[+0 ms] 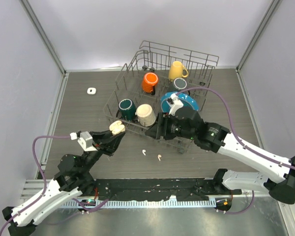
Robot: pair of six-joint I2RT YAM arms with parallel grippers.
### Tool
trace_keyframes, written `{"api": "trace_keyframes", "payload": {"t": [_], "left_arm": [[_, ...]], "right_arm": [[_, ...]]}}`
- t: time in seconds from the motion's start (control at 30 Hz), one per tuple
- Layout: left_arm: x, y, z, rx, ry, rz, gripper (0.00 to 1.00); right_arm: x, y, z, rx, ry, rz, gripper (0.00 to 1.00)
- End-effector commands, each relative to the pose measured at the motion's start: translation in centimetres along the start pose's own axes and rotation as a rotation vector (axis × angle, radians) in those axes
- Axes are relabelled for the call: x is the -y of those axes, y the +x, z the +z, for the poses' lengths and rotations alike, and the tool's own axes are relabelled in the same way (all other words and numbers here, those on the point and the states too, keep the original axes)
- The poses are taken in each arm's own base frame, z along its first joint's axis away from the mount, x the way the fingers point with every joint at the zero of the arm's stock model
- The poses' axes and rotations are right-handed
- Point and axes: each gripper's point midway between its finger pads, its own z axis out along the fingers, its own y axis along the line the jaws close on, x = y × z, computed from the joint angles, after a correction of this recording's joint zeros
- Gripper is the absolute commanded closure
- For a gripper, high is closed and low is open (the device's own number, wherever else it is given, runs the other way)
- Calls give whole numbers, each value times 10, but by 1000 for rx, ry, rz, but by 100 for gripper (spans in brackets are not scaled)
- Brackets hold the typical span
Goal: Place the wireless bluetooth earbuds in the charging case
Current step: Pick up the earbud from the center of the board.
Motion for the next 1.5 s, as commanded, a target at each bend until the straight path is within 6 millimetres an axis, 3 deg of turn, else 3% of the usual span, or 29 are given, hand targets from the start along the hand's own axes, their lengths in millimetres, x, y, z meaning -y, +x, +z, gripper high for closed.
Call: {"api": "trace_keyframes", "payload": {"t": [0.0,0.07,0.33,0.57,1.1,1.33,1.47], "left_arm": [[-2,3,-1,-16,-8,9,100],[0,5,0,-22,0,8,100],[3,-1,2,-8,14,8,100],[5,2,1,-18,26,0,100],[12,0,5,-25,59,-8,100],[15,0,6,-29,69,-18,100],[15,0,6,-27,68,-24,100]], "right_arm": [[9,21,9,-17,103,-65,40],[7,34,12,-36,138,-104,40],[40,83,15,-88,317,-179,45],[70,109,18,-91,430,-228,46],[111,126,37,-76,543,-282,47],[116,142,49,-107,532,-245,50],[120,142,52,-92,549,-240,50]]}}
